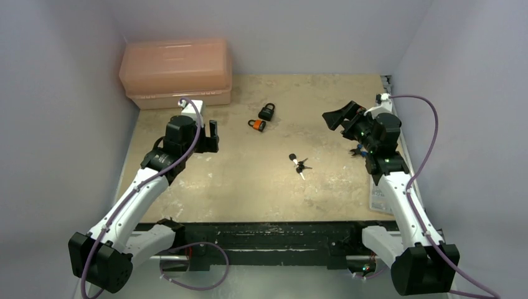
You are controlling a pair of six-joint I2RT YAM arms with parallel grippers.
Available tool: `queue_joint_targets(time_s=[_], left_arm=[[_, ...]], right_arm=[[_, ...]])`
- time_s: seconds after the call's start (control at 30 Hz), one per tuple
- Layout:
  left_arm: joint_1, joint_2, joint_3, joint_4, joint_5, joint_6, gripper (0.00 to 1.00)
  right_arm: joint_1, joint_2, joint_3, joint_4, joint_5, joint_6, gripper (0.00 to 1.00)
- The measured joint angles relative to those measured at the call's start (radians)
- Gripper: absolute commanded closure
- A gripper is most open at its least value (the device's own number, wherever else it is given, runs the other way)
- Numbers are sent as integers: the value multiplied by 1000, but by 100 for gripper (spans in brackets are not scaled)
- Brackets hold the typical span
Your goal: Unlock with the key
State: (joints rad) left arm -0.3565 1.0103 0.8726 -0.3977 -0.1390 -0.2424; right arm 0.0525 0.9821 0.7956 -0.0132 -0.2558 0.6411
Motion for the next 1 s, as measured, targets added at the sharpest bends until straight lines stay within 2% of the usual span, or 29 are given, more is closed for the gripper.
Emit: queue_joint_targets(time_s=[0.23, 0.4, 0.8, 1.0], left_arm=[[0, 11, 0, -4, -50, 0, 21], [0, 11, 0, -12, -87, -1, 23], [0, 11, 1, -47, -148, -10, 27], [0, 11, 7, -56, -148, -19, 27]], right_arm=[[17, -6, -20, 5, -5, 4, 1], [110, 29, -10, -21, 6, -45, 1], [280, 353, 217, -281, 117, -215, 5], [358, 499, 336, -401, 196, -187, 7]])
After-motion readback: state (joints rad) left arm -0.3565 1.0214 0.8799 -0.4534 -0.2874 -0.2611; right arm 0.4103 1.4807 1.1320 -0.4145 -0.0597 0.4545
